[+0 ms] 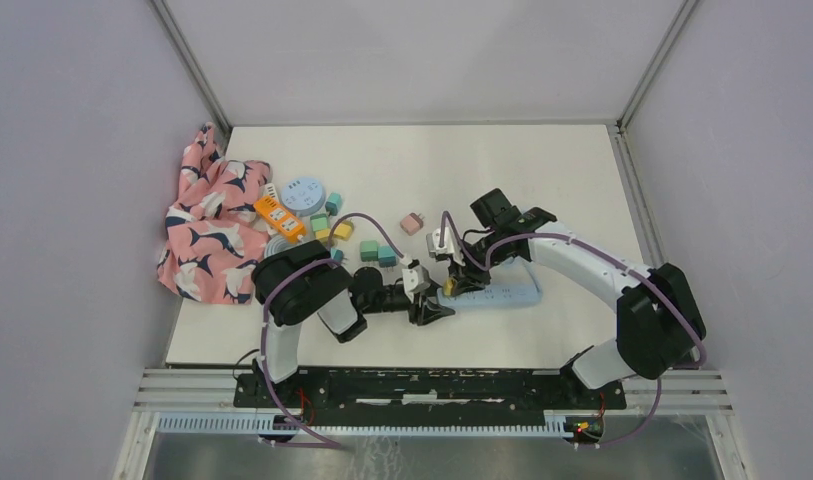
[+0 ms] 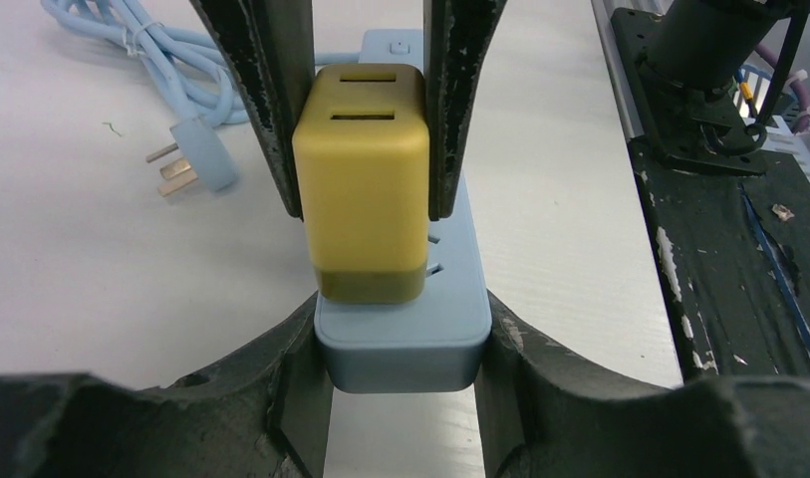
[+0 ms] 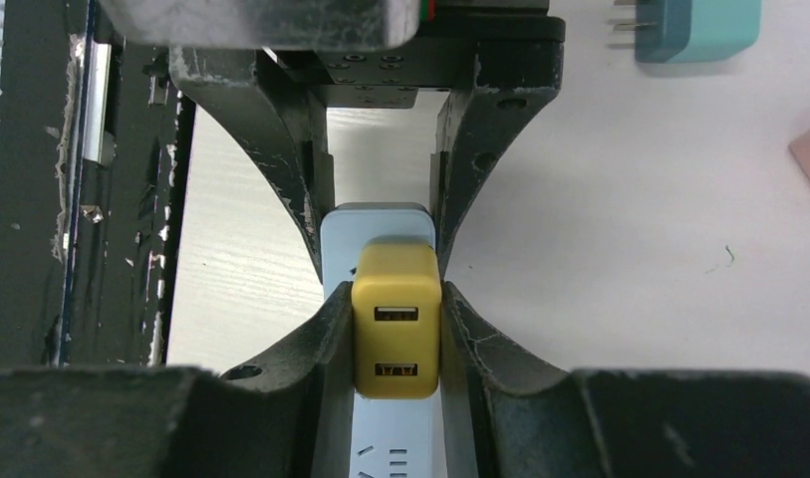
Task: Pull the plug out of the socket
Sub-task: Remove the plug from the socket.
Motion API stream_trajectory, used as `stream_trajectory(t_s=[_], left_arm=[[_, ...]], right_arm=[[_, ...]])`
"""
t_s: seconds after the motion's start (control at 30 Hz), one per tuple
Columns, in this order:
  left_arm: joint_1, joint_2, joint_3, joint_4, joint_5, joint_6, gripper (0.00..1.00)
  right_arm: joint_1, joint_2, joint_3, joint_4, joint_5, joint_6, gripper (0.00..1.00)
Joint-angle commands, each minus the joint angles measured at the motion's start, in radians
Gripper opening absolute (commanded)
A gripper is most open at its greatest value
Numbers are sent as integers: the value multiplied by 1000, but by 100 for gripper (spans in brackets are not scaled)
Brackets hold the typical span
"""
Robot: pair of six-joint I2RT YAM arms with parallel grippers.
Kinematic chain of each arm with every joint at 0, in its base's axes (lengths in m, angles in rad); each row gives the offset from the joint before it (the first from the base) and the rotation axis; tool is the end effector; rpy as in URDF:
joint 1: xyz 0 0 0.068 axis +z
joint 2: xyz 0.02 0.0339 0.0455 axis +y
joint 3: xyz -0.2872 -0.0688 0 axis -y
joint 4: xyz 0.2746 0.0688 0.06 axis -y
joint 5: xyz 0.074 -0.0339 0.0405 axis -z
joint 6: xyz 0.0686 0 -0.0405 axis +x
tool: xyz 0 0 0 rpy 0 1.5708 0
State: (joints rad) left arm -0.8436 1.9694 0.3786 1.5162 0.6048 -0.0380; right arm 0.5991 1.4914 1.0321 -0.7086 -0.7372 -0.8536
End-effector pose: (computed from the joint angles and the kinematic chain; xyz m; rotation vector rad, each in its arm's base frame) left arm 0.1810 -0.2620 0.0927 1.1169 1.3682 -1.1504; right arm 0.2373 0.2179 0.2170 -1.8183 1.7482 0.8982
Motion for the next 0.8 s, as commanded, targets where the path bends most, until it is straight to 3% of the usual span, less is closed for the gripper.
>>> stream_trajectory(t_s=[0.0,0.1,0.17,0.3,0.47,0.6,0.77], left_arm=[[8,-2,16,71,-12,-24,3],[7,-2,18,70,-9,-24,3],[8,-3,19,69,-10,-24,3],[8,-5,13,68,-17,-27,3],[9,-4,17,68,-13,-26,3],[9,-7,12,73,-14,-24,3],[10,-9,10,74,-20,-22,3]], right_arm=[[-53,-52,20,-86,77,-108,0],[-30,-32,23,-183,-87,-211,0],[49,-9,32,-180,-146,-186,0],[97,12,45,74,-87,151,0],[-3,-20,34,132,33,204,0],[-98,-73,-3,41,95,30,0],[-43,-33,-1,-257,-214,-330,0]])
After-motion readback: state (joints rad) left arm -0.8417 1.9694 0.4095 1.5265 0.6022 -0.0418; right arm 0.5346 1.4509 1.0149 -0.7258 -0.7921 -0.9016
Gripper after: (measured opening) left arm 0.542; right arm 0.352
